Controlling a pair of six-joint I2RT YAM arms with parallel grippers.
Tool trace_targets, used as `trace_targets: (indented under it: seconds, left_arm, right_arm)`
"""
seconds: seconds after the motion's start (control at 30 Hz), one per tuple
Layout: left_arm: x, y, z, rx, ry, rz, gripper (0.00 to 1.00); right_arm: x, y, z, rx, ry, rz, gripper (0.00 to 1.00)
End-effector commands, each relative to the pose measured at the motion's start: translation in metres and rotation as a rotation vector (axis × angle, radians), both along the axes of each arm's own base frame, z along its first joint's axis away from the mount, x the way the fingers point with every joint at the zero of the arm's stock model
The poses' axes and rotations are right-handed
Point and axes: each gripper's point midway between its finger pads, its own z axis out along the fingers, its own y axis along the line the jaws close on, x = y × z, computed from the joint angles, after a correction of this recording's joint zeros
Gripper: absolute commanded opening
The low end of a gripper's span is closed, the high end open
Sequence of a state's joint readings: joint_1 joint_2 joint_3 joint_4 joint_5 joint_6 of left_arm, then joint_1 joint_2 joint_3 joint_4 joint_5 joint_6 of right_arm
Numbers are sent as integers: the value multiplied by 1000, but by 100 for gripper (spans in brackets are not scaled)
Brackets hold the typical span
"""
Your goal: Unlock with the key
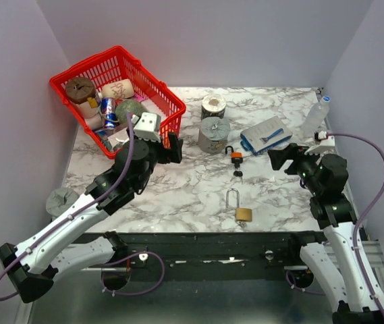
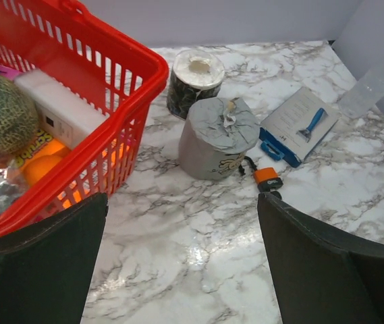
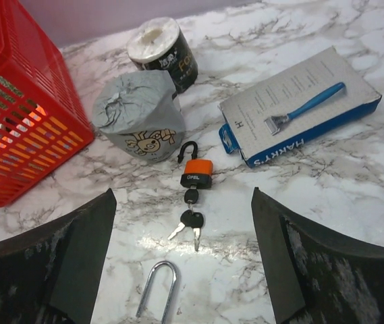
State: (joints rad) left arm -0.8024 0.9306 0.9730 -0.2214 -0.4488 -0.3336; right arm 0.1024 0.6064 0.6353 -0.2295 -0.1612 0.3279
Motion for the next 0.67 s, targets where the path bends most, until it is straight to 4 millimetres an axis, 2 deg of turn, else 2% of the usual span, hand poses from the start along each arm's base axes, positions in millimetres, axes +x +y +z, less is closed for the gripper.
trace_targets:
  seconds: [0.0, 0.07, 0.1, 0.33, 0.63]
  left_arm:
    - [-2, 25, -15, 141, -54, 43, 99]
    - [-3, 28, -16, 157, -57, 53, 99]
    - [-3, 29, -17, 161, -57, 55, 99]
    - [-3, 32, -18, 164, -63, 63, 99]
    - [-6, 35, -13, 139, -84, 67, 99]
  right_arm:
    - [-2, -13, 27, -51, -123, -49, 90]
    - [-3, -14, 24, -52, -136, -51, 90]
    - [-5, -14, 31, -48, -168, -50, 90]
    - [-12, -11, 38, -49, -222, -30, 90]
    - [-12, -9, 37, -50, -227, -17, 90]
